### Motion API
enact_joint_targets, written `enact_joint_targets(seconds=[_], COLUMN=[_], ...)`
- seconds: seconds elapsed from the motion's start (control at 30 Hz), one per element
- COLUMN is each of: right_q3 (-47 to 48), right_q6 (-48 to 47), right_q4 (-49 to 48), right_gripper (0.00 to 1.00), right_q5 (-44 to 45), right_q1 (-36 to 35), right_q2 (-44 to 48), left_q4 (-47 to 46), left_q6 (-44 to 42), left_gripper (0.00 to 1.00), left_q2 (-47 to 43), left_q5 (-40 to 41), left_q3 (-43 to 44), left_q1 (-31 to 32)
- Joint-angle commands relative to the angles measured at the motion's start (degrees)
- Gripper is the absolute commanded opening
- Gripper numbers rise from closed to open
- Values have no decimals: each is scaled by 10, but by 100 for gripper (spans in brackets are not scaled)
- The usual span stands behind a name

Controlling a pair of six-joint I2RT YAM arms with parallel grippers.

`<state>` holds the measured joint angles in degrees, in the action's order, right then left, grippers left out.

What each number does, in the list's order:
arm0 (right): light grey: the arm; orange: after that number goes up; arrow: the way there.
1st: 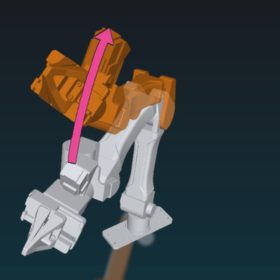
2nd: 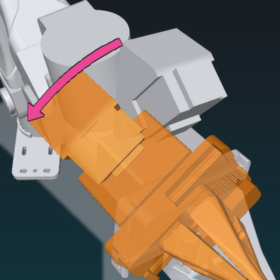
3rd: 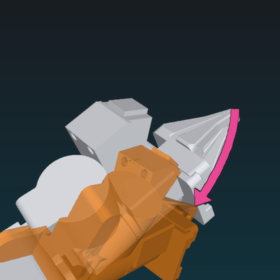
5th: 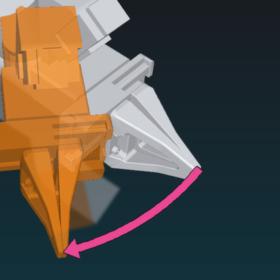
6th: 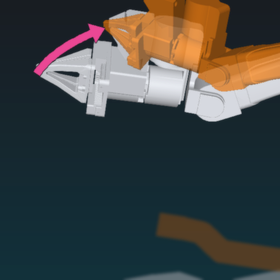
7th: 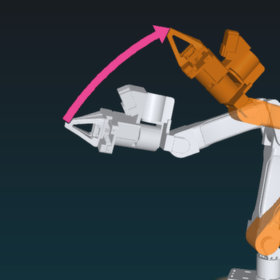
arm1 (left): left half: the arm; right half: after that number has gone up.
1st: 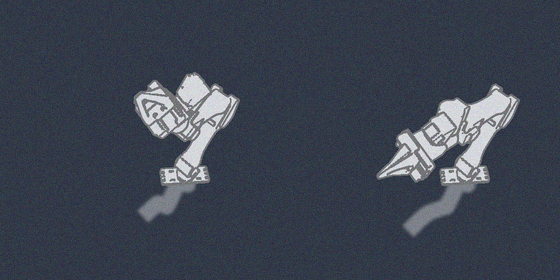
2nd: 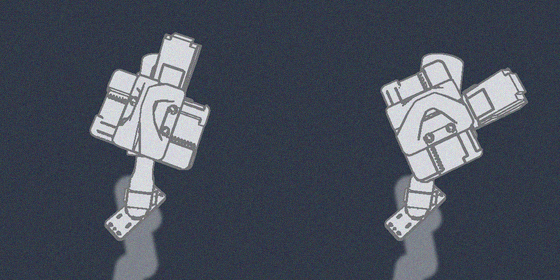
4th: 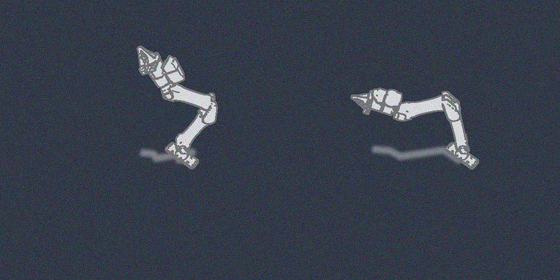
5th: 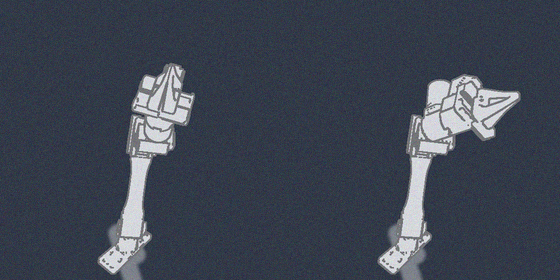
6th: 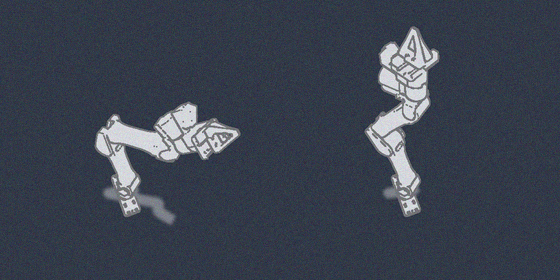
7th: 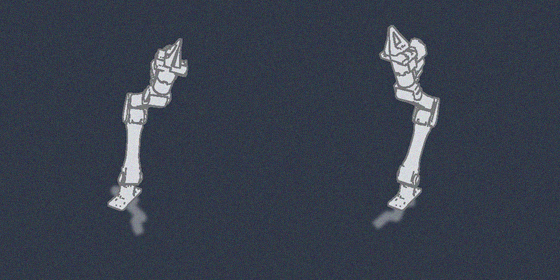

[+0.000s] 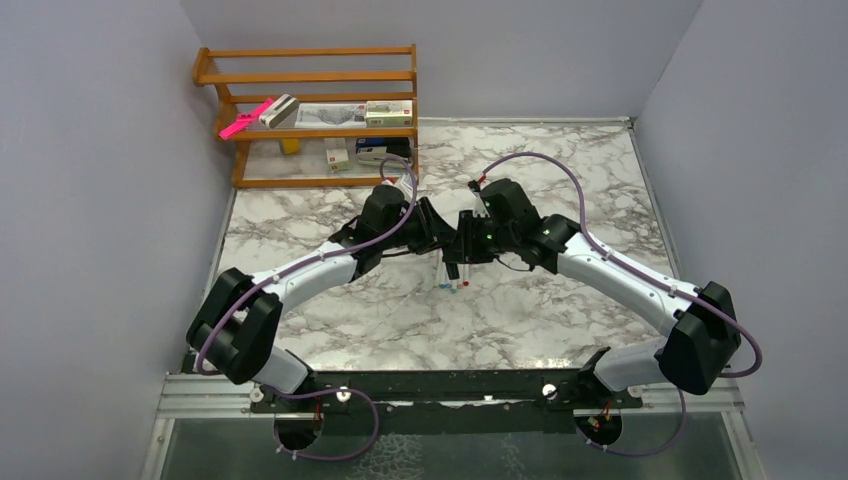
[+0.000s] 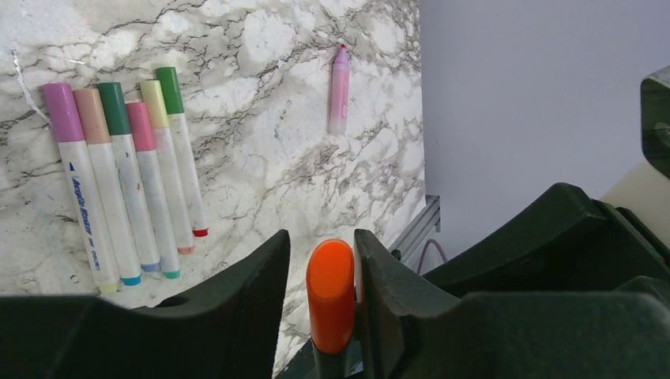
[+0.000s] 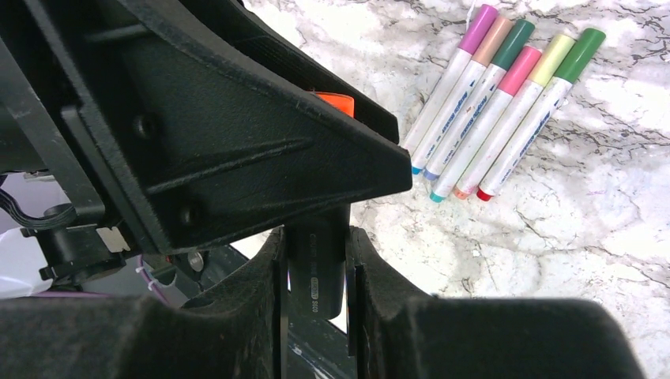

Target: Open the pen caps

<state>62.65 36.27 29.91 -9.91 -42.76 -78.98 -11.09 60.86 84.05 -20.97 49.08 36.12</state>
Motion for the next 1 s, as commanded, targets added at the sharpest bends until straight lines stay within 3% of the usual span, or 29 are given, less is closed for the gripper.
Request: enact_joint_targets(seconds=[0.0,0.1,0.27,0.4,0.53,0.63,0.83,0.97], right_q3=[7,6,5,6,12,-7,-58,-90], right_q6=[6,6,7,7,-1,7,18,26], right_q4=[-19,-17,-18,-20,-2,-11,-48,-90], right_gripper=[6,6,6,10,37,48,61,62], right_q5=[1,0,-3,-14,-18,-17,-42,-80], right_q1=[-4,-4,-4,-5,-4,-4,-1,7], right_q2=[1,1,1,0,1,17,78,110], left_q4=[-2,-1,4,6,21,-15,-96,-134], left_q6=[-10,-11,-14,-15,-27,-5,34,45], left_gripper=[35,29,1,0,0,0,0,0], left_q2=[5,8,11,11,11,9,-7,-17], left_q5=[9,9,9,8,3,-13,-39,-51], left_q3=[20,21,24,26,41,27,-16,-25], left_q1=[4,4,6,8,7,7,7,8])
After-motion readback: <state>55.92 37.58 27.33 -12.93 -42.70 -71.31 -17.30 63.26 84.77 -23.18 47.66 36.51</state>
